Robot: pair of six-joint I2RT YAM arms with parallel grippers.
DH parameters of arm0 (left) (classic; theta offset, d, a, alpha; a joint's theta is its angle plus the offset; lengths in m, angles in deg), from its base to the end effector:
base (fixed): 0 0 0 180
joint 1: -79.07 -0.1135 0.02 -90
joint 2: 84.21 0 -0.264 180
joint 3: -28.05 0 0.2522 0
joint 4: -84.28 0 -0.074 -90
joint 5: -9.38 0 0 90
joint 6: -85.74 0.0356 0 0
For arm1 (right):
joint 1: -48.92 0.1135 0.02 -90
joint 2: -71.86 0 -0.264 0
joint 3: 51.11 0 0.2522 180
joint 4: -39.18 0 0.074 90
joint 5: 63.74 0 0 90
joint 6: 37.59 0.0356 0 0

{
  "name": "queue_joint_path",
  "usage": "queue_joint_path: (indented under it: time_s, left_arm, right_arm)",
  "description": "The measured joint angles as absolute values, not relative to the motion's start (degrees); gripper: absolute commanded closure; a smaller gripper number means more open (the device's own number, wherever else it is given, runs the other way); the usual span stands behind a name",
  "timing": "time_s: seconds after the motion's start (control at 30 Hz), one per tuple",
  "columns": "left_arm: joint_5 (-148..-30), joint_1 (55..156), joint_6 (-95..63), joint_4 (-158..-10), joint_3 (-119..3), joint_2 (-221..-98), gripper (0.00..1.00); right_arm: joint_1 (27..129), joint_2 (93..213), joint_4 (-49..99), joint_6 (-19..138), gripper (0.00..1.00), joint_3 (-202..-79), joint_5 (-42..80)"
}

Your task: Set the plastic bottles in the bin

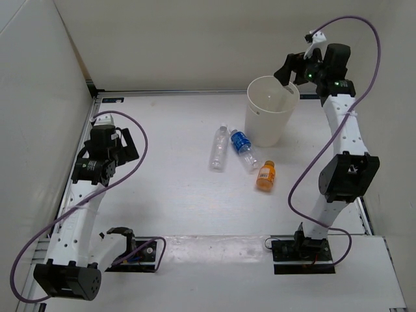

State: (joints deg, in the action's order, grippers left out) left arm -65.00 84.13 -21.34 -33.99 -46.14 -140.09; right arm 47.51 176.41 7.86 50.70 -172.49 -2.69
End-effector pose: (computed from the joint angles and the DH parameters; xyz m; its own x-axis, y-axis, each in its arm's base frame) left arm 0.1901 -0.0072 0.3369 -0.6222 -0.2289 -0.7487 -0.3061 0.9513 -0.0364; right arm 0.4298 0.0067 0.4157 -0.2367 -0.0203 -0.9714 -0.4542 0.8861 0.0922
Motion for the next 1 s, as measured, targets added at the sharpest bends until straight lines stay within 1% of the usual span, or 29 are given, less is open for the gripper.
queue_joint_path:
  time_s: [0.17, 0.37, 0.43, 0.57, 0.63, 0.7, 0.8, 0.87, 1.0]
  left_arm:
    - [-64.3, 84.1, -22.5, -34.1, -45.3, -137.9, 0.00]
    - [-62.7, 84.1, -23.0, -34.0, -43.4, -134.6, 0.00]
    - [-61.8, 84.1, -22.9, -34.0, -43.1, -133.4, 0.00]
    - [-60.0, 83.8, -22.5, -34.3, -42.4, -131.2, 0.00]
    - [-59.5, 83.4, -22.4, -34.5, -41.8, -130.4, 0.00]
    - [-59.0, 82.9, -22.7, -34.4, -41.2, -129.8, 0.00]
    - [-58.9, 82.6, -23.1, -34.3, -40.5, -129.8, 0.00]
    - [-58.9, 82.6, -23.4, -34.0, -40.0, -129.7, 0.00]
    - [-58.9, 82.6, -23.0, -33.4, -39.2, -129.4, 0.00]
  right_arm:
    - [46.6, 173.6, 6.5, 48.3, 0.10, -176.8, -1.8]
    - [40.1, 169.1, 6.3, 51.7, 0.10, -176.8, -10.7]
    - [37.7, 167.5, 5.9, 52.0, 0.10, -176.4, -11.9]
    - [36.5, 157.6, 5.4, 48.9, 0.10, -166.3, -13.2]
    - [36.2, 152.2, 1.2, 46.3, 0.10, -161.9, -16.2]
    - [35.4, 149.3, -5.9, 41.8, 0.10, -161.7, -19.0]
    - [35.4, 146.7, -17.7, 31.6, 0.10, -160.6, -21.2]
    - [34.8, 145.1, -24.8, 25.5, 0.10, -156.6, -23.7]
    - [32.6, 144.7, -36.5, 16.7, 0.10, -149.9, -25.0]
